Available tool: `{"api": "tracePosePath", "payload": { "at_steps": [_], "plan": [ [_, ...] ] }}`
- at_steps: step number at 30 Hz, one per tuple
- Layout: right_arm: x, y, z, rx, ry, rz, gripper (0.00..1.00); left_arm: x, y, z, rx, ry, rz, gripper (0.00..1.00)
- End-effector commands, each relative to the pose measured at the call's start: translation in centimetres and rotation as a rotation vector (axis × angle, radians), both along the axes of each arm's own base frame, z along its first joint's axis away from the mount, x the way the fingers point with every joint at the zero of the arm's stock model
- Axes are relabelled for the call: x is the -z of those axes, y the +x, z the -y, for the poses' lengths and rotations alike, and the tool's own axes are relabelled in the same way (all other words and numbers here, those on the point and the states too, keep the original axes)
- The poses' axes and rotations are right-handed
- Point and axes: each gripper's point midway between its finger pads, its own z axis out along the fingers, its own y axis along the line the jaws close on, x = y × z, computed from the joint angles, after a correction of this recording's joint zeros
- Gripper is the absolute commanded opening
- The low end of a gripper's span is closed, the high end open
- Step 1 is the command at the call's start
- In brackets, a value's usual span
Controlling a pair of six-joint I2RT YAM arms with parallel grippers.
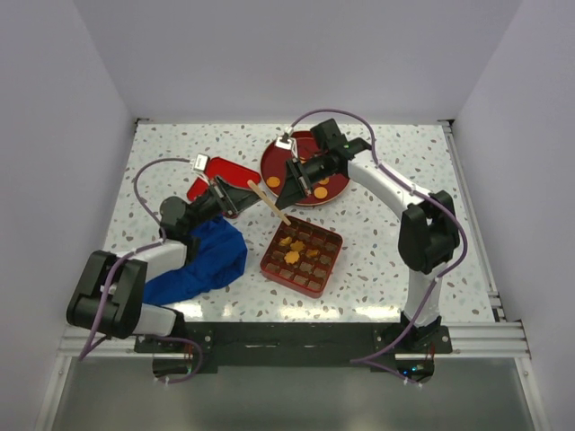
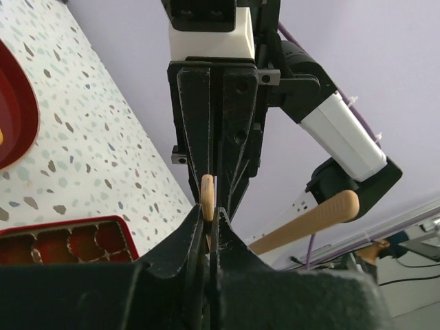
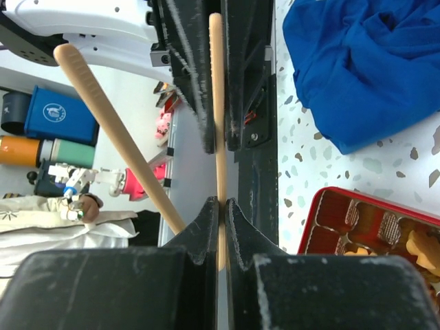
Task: Pack the cookies
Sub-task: Pass from the right arm to the left
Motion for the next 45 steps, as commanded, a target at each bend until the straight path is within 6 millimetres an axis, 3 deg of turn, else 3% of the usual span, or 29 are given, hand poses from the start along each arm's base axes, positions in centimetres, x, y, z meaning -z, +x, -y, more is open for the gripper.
{"api": "tracePosePath", "payload": {
  "at_steps": [1, 3, 6, 7, 9, 10, 15, 17, 19, 20, 21, 25, 29, 30, 33, 45],
  "plan": [
    [-1.1, -0.2, 0.0, -0.006, 0.027, -0.002, 0.0, -5.1, -1.8, -0.4, 0.023, -0.125, 0.217, 0.0],
    [-1.2, -0.1, -0.1, -0.001, 0.023, -0.001, 0.01, -5.2, -1.8, -0.5, 0.009, -0.13, 0.217, 0.0],
    [-0.9, 0.4, 0.0, 0.027, -0.005, 0.018, 0.2, -5.7, -1.4, -1.1, -0.036, -0.152, 0.224, 0.0],
    [-0.8, 0.8, 0.1, 0.042, -0.017, 0.033, 0.36, -6.0, -1.3, -1.4, -0.064, -0.167, 0.224, 0.0],
    [-0.6, 2.3, 0.5, 0.088, -0.073, 0.121, 0.46, -6.2, -1.2, -1.8, -0.092, -0.18, 0.225, 0.0],
    [-0.5, 3.3, 0.8, 0.114, -0.093, 0.148, 0.57, -6.3, -1.1, -2.0, -0.111, -0.188, 0.228, 0.0],
    [-3.1, 7.4, 1.2, 0.224, -0.08, 0.281, 0.76, -6.4, -0.9, -3.0, -0.166, -0.208, 0.216, 0.0],
    [-4.7, 7.2, 1.4, 0.252, -0.038, 0.252, 0.85, -6.6, -0.6, -3.5, -0.196, -0.221, 0.21, 0.0],
    [-7.3, 7.5, 0.7, 0.264, 0.089, 0.337, 0.99, -6.9, -0.5, -3.9, -0.226, -0.237, 0.21, 0.0],
    [-7.4, 6.1, 1.0, 0.282, 0.096, 0.245, 0.99, -7.1, -0.4, -4.0, -0.233, -0.243, 0.211, 0.0],
    [-9.0, 6.4, 0.4, 0.28, 0.193, 0.332, 0.99, -7.2, -0.3, -4.1, -0.239, -0.248, 0.212, 0.0],
    [-8.3, 3.3, -1.2, 0.208, 0.229, 0.245, 0.99, -8.1, -0.2, -4.4, -0.247, -0.276, 0.23, 0.0],
    [-8.8, 2.2, -2.7, 0.204, 0.247, 0.159, 0.99, -8.4, -0.3, -4.5, -0.24, -0.301, 0.239, 0.0],
    [-9.8, 2.2, -3.0, 0.199, 0.295, 0.191, 0.98, -8.4, -0.3, -4.6, -0.245, -0.307, 0.236, 0.0],
    [-10.1, 2.0, -3.9, 0.195, 0.313, 0.126, 0.97, -8.7, -0.4, -4.8, -0.257, -0.321, 0.242, 0.0],
    [-7.2, 2.4, -5.1, 0.242, 0.216, 0.023, 0.91, -11.0, -1.4, -6.0, -0.281, -0.415, 0.322, 0.0]
  ]
}}
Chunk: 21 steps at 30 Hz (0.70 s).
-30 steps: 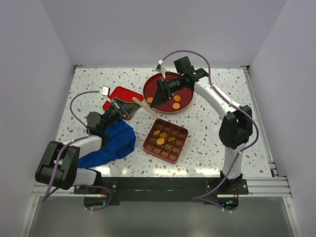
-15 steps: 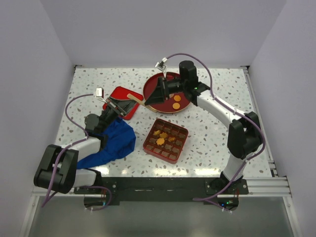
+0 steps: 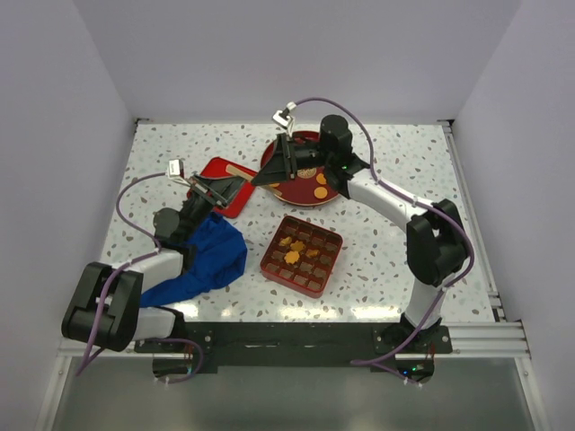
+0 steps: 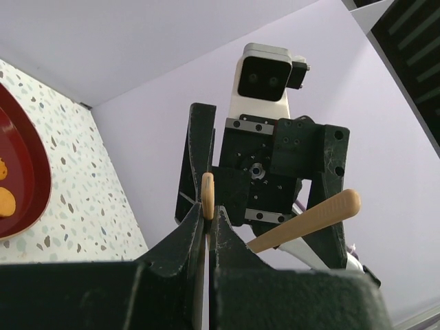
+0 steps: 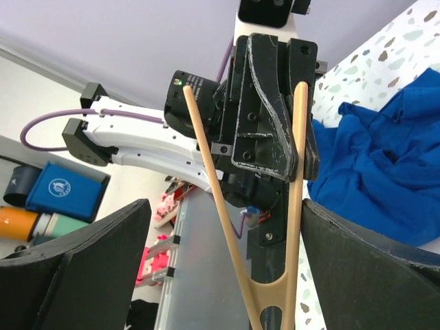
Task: Pack the cookies
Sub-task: Pass from the right arm to the left, then pass from the left arm to the right
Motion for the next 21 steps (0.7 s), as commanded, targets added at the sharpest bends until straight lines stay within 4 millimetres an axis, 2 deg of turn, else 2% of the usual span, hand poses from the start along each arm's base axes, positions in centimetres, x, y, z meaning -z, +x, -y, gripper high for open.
{"api": "tracePosePath", "payload": {
  "at_steps": [1, 5, 12, 21],
  "plan": [
    [0.4, 0.0, -0.2, 0.022, -0.026, -0.014, 0.91, -8.7, -4.6, -1.9, -0.036, -0.133, 0.427, 0.0],
    [0.5, -0.3, -0.1, 0.016, -0.036, -0.037, 0.88, -9.1, -4.6, -2.1, -0.052, -0.137, 0.44, 0.0],
    [0.2, -0.3, -0.4, 0.0, -0.025, -0.113, 0.71, -9.1, -4.4, -2.4, -0.072, -0.142, 0.446, 0.0],
    [-0.6, -0.4, -1.2, -0.008, 0.006, -0.169, 0.68, -9.7, -4.1, -2.5, -0.12, -0.17, 0.46, 0.0]
  ]
}}
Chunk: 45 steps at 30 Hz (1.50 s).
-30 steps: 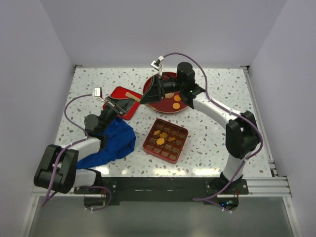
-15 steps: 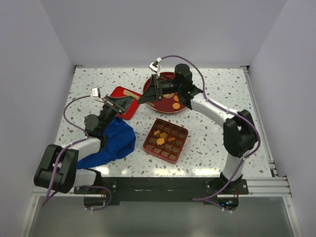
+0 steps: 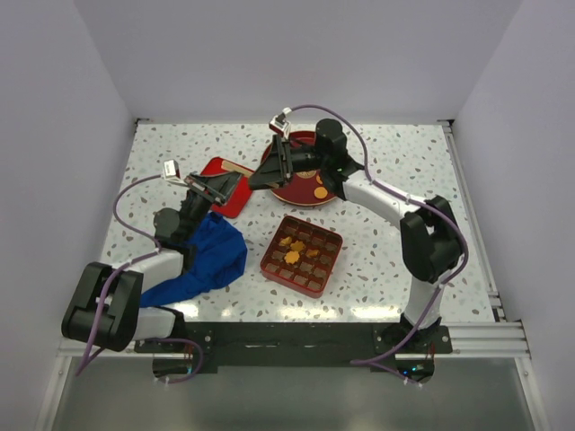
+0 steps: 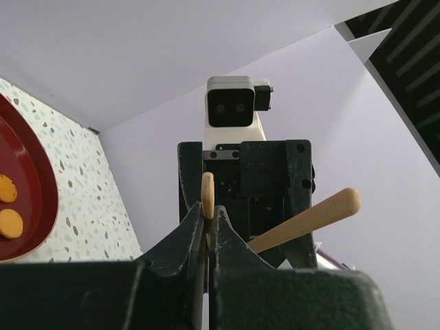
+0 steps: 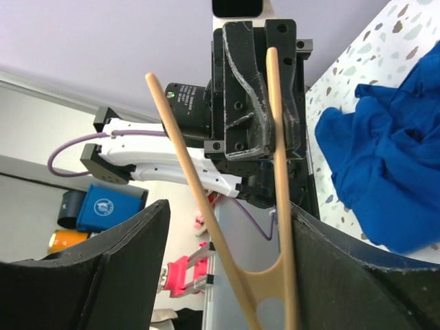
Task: Pack the cookies
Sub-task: Pass from the left arm to the right
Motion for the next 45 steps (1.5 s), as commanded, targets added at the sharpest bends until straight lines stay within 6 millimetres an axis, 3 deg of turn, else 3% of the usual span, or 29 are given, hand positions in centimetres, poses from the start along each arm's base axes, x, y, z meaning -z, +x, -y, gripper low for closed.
{"api": "tracePosePath", "payload": {
  "at_steps": [1, 15, 20, 27, 34, 38, 45],
  "plan": [
    [-1.7, -0.6, -0.5, -0.015, 0.047, 0.01, 0.67, -9.3, -5.0, -1.5, -0.053, -0.125, 0.464, 0.0],
    [-2.4, -0.5, -0.6, -0.01, 0.072, -0.017, 0.41, -9.3, -5.0, -1.3, -0.071, -0.154, 0.463, 0.0],
    [-2.5, -0.4, -0.6, -0.005, 0.076, -0.019, 0.44, -9.2, -5.1, -1.3, -0.069, -0.155, 0.46, 0.0],
    [-2.6, -0.1, -0.5, 0.004, 0.078, -0.021, 0.56, -8.7, -5.1, -1.2, -0.067, -0.152, 0.446, 0.0],
    [-2.4, 0.1, -0.6, 0.013, 0.073, -0.037, 0.54, -8.5, -5.1, -1.2, -0.066, -0.15, 0.437, 0.0],
    [-2.1, 0.2, -0.6, 0.015, 0.067, -0.045, 0.45, -8.3, -5.1, -1.0, -0.06, -0.147, 0.435, 0.0],
    [-1.9, 0.5, -0.6, 0.028, 0.058, -0.061, 0.53, -8.0, -5.3, -0.9, -0.056, -0.15, 0.427, 0.0]
  ]
}}
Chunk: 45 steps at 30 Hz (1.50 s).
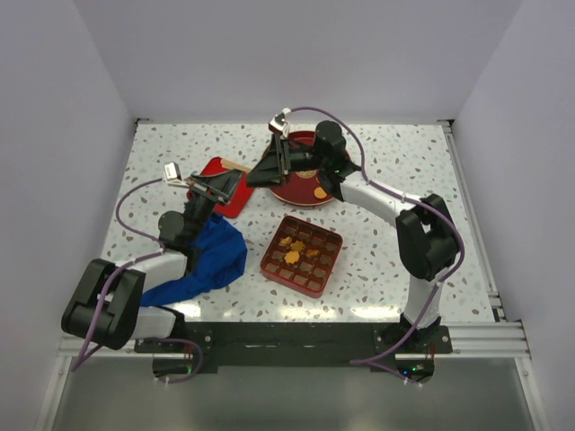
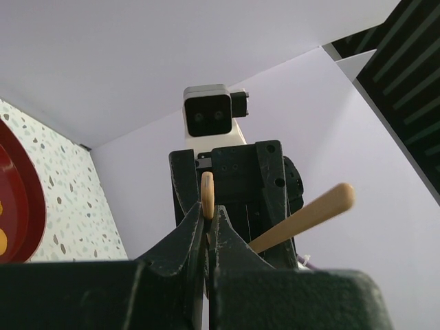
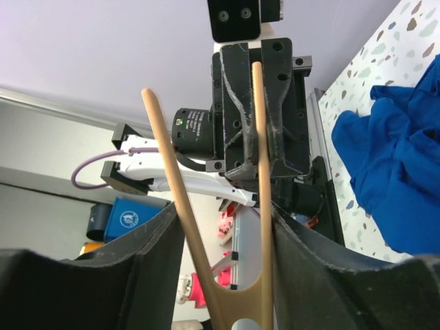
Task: Pack the cookies
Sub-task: Pass from the left arm to the right
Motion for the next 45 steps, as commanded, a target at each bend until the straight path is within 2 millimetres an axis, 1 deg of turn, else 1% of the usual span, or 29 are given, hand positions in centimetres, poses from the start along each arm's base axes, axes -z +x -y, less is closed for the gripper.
{"api": "tracePosePath", "payload": {
  "at_steps": [1, 4, 7, 8, 10, 11, 12, 14, 15, 17, 18, 19, 21, 26, 27, 29, 30, 31, 32, 33, 34, 35, 36, 37, 38, 39, 40, 44, 45],
  "plan": [
    [-1.3, 0.1, 0.0, 0.014, 0.033, 0.035, 0.53, -7.3, -5.5, -1.3, -0.012, -0.088, 0.411, 0.0],
    [-1.3, 0.1, 0.1, 0.016, 0.033, 0.035, 0.52, -7.2, -5.5, -1.2, -0.011, -0.088, 0.408, 0.0],
    [-1.3, 0.0, 0.1, 0.016, 0.033, 0.036, 0.34, -7.1, -5.5, -1.3, -0.012, -0.088, 0.405, 0.0],
    [-1.2, -0.1, 0.1, 0.013, 0.032, 0.037, 0.24, -7.2, -5.6, -1.2, -0.012, -0.087, 0.409, 0.0],
    [-1.1, 0.0, 0.2, 0.016, 0.03, 0.036, 0.18, -7.2, -5.6, -1.3, -0.01, -0.09, 0.405, 0.0],
    [-1.1, 0.0, 0.2, 0.015, 0.03, 0.039, 0.1, -7.1, -5.5, -1.3, -0.01, -0.092, 0.401, 0.0],
    [-1.1, 0.0, 0.4, 0.016, 0.03, 0.039, 0.08, -7.1, -5.6, -1.3, -0.006, -0.096, 0.397, 0.05],
    [-1.0, 0.0, 0.4, 0.017, 0.028, 0.043, 0.08, -7.0, -5.7, -1.3, -0.006, -0.099, 0.394, 0.13],
    [-1.1, 0.1, 0.7, 0.021, 0.028, 0.045, 0.08, -7.0, -5.8, -1.4, -0.009, -0.103, 0.394, 0.27],
    [-1.2, 0.6, 1.3, 0.036, 0.026, 0.054, 0.08, -7.0, -6.0, -1.7, -0.018, -0.102, 0.386, 0.38],
    [-1.1, 0.9, 1.5, 0.042, 0.023, 0.056, 0.08, -6.9, -6.1, -1.9, -0.029, -0.095, 0.385, 0.46],
    [-1.1, 1.1, 1.8, 0.047, 0.02, 0.067, 0.08, -6.2, -5.7, -2.1, -0.04, -0.08, 0.354, 0.51],
    [-1.0, 2.0, 2.8, 0.072, 0.015, 0.066, 0.09, -6.5, -6.1, -2.7, -0.067, -0.066, 0.36, 0.61],
    [-0.5, 2.8, 4.4, 0.088, -0.006, 0.085, 0.1, -4.7, -5.4, -4.5, -0.167, 0.024, 0.26, 0.73],
    [-0.4, 2.9, 4.6, 0.089, -0.01, 0.09, 0.11, -3.3, -4.5, -4.8, -0.184, 0.059, 0.194, 0.75],
    [0.1, 3.0, 5.1, 0.085, -0.029, 0.099, 0.12, -3.4, -4.7, -5.4, -0.221, 0.101, 0.192, 0.76],
    [0.1, 3.2, 5.2, 0.084, -0.039, 0.109, 0.12, -1.9, -4.0, -5.7, -0.235, 0.143, 0.129, 0.76],
    [0.4, 3.5, 5.4, 0.084, -0.047, 0.186, 0.13, -2.7, -4.4, -6.0, -0.248, 0.159, 0.145, 0.77],
    [2.0, 3.6, 6.1, 0.082, -0.116, 0.132, 0.13, -2.4, -4.2, -6.2, -0.267, 0.198, 0.136, 0.78],
    [3.1, 4.2, 6.5, 0.091, -0.167, 0.143, 0.14, -1.2, -3.7, -6.4, -0.275, 0.237, 0.084, 0.78],
    [2.6, 5.3, 6.9, 0.097, -0.189, 0.344, 0.14, -1.8, -4.1, -6.5, -0.284, 0.253, 0.101, 0.78],
    [4.7, 4.8, 8.2, 0.081, -0.296, 0.274, 0.15, -1.5, -4.0, -6.6, -0.297, 0.291, 0.097, 0.78],
    [4.8, 6.5, 8.7, 0.125, -0.372, 0.366, 0.16, -0.6, -3.8, -6.7, -0.295, 0.32, 0.058, 0.79],
    [6.0, 7.3, 9.5, 0.104, -0.43, 0.514, 0.17, -0.9, -4.0, -6.7, -0.298, 0.333, 0.068, 0.79],
    [7.5, 6.6, 10.6, 0.073, -0.515, 0.484, 0.18, -0.6, -3.9, -6.8, -0.304, 0.361, 0.065, 0.79],
    [7.9, 8.2, 11.7, 0.103, -0.607, 0.573, 0.18, 0.1, -3.9, -6.8, -0.301, 0.378, 0.039, 0.79],
    [9.6, 9.0, 12.5, 0.069, -0.664, 0.649, 0.19, 0.1, -4.0, -6.8, -0.302, 0.385, 0.043, 0.79],
    [13.1, 11.0, 16.3, 0.014, -0.878, 0.753, 0.22, 0.9, -3.9, -6.9, -0.305, 0.418, 0.026, 0.79],
    [13.2, 11.4, 16.9, 0.003, -0.902, 0.782, 0.23, 1.1, -3.9, -7.0, -0.306, 0.424, 0.018, 0.79]
  ]
}}
